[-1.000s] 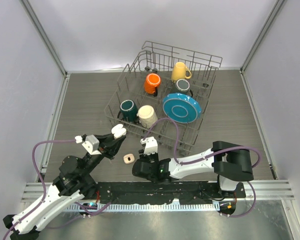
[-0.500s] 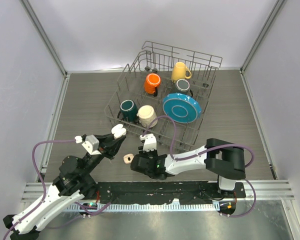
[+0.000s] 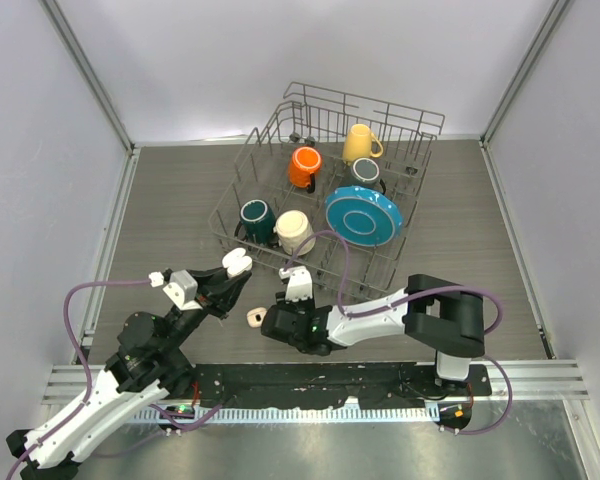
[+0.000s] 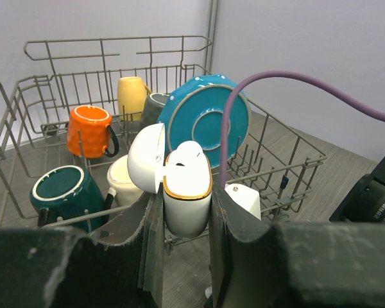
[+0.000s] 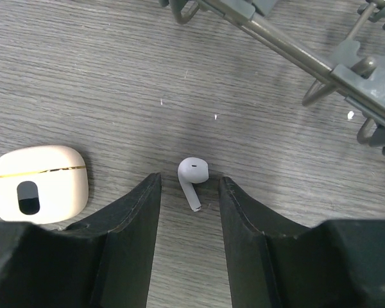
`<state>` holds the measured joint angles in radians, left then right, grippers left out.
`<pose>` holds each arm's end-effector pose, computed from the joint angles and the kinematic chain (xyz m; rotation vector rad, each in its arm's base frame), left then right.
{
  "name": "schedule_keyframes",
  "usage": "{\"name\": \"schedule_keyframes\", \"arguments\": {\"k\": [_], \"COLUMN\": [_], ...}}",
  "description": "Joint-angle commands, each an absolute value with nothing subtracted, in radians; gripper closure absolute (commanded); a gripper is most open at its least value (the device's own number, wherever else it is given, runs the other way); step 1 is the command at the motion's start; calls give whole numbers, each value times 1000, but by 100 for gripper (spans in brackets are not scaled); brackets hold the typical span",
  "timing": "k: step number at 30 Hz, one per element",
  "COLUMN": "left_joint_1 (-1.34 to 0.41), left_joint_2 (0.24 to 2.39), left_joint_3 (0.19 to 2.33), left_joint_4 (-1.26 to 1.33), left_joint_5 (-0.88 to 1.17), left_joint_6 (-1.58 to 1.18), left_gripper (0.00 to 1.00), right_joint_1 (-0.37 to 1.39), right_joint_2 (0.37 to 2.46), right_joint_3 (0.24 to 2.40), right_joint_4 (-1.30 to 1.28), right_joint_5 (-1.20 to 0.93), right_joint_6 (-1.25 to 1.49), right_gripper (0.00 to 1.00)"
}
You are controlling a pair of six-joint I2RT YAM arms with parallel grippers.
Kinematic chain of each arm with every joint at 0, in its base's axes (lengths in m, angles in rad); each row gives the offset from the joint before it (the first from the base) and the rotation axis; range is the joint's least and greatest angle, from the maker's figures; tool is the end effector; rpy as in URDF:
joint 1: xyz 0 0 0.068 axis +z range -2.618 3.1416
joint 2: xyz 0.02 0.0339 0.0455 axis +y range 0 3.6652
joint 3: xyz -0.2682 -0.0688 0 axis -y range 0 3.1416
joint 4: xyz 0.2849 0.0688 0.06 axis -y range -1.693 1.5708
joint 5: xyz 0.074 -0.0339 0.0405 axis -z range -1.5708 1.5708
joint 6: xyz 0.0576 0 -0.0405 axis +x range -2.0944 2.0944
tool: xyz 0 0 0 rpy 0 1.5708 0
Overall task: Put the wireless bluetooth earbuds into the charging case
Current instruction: Pick up the earbud from the center of the board.
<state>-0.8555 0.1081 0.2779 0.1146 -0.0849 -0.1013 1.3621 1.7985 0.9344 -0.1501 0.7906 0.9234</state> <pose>0.1022 -0.1101 0.2866 0.4177 1.2584 -0.7632 0.1171 0.3551 0.0998 -0.2229 2.2063 0.1910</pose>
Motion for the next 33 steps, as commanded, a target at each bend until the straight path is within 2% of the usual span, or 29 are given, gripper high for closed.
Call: {"name": "schedule_keyframes", "arguments": {"k": [1, 14, 17, 27, 33], "left_joint_1": [-859, -858, -858, -857, -859], "left_joint_2": [103, 109, 106, 97, 106], "left_joint_3": [295, 298, 298, 301, 293], "left_joint_4": [158, 161, 160, 149, 161], "left_joint_5": [-83, -78, -78, -84, -83], "left_joint_6": [-112, -115, -117, -118, -120], "left_gripper": [100, 100, 100, 100, 100], "right_joint_1": [1345, 1342, 1341, 1348, 1391], "right_joint_2": [1815, 1859, 1861, 1809, 1761], "right_joint_3": [971, 1006, 1009, 1011, 1038], "right_joint_4": [-130, -173, -187, -311, -454], "right_joint_5": [790, 792, 795, 765, 713], "right_joint_6": [936, 936, 942, 1005, 1117], "right_gripper": [53, 60, 64, 89, 94]}}
